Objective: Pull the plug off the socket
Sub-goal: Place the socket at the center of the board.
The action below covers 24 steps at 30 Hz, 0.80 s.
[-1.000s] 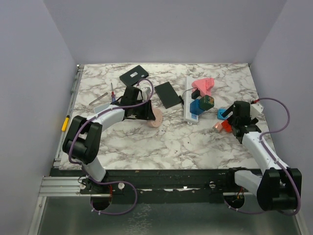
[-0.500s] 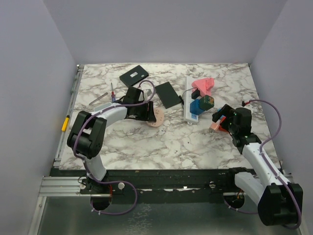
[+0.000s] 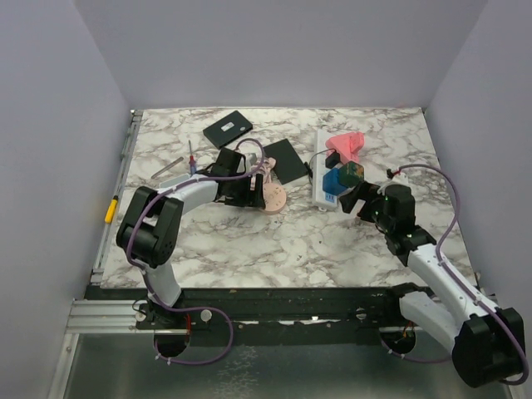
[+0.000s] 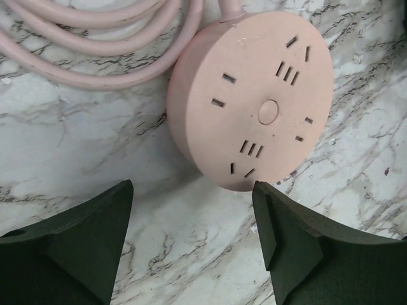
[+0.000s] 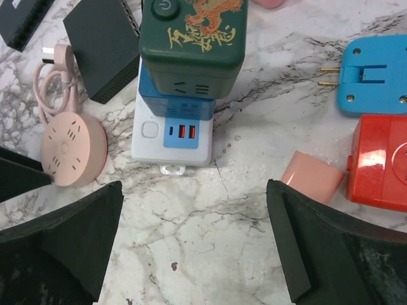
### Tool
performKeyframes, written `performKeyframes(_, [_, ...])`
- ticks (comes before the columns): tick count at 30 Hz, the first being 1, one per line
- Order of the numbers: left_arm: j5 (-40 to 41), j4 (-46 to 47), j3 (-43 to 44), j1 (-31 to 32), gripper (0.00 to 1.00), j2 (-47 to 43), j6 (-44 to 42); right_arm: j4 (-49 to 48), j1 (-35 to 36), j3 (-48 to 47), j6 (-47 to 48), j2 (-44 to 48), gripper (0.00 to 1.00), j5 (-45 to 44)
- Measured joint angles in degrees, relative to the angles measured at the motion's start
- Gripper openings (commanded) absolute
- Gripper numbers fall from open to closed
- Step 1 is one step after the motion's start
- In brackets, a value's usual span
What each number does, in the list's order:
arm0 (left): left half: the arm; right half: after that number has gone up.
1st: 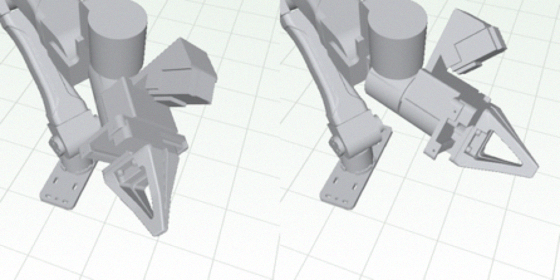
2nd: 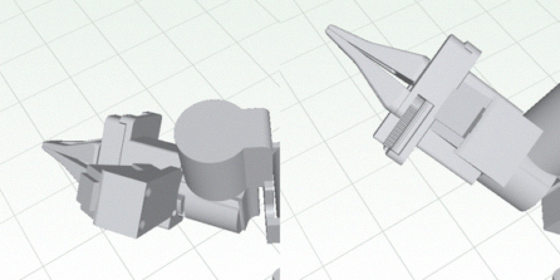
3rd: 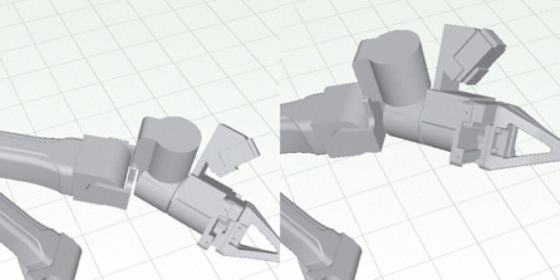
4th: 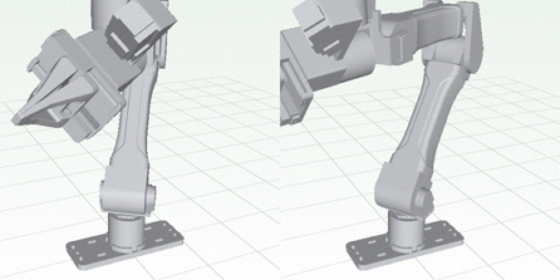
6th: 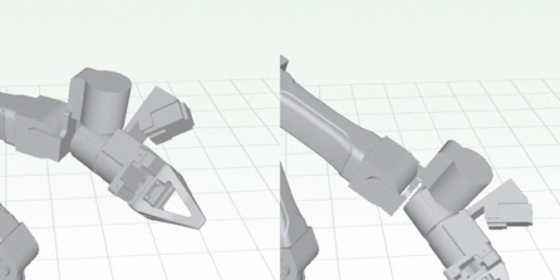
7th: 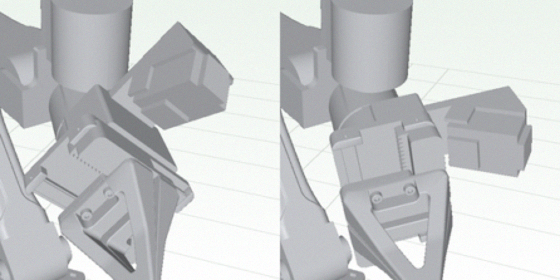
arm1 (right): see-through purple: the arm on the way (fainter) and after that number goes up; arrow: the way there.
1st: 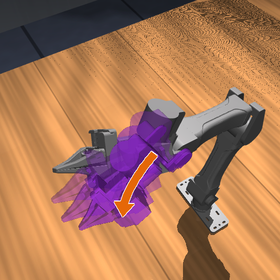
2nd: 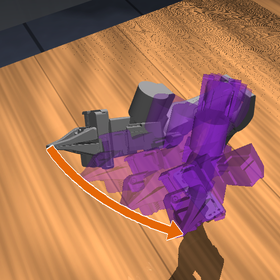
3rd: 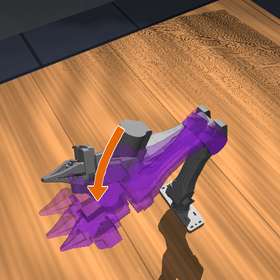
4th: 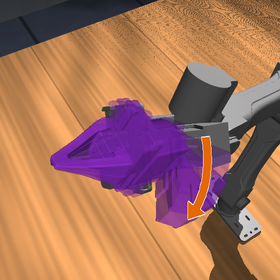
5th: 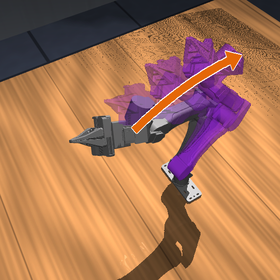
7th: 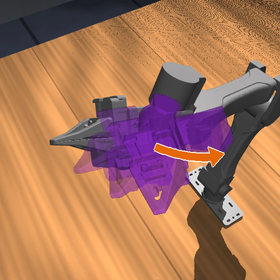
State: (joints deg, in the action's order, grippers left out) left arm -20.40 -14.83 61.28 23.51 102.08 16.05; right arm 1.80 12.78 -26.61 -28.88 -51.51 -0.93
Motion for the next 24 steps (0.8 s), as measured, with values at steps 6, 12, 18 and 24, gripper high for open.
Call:
performKeyframes(6, [3.8,-1.3,-0.4,0.0,0.80,-2.4,-0.9,-0.9,4.7,-0.6,0.5,-3.8,1.00,-2.4])
performKeyframes(12, [8.3,-0.5,-2.5,0.0,0.80,-10.3,-1.6,-1.3,13.4,-4.1,0.5,-11.1,1.00,-7.1])
performKeyframes(18, [12.3,1.1,-3.0,0.0,0.80,-15.5,-2.2,-0.2,19.3,-11.0,-0.2,-21.4,1.00,-13.7])
performKeyframes(24, [13.8,1.6,-3.8,0.0,0.80,-15.7,-2.3,3.7,19.8,-16.2,-4.1,-29.0,1.00,-18.5])
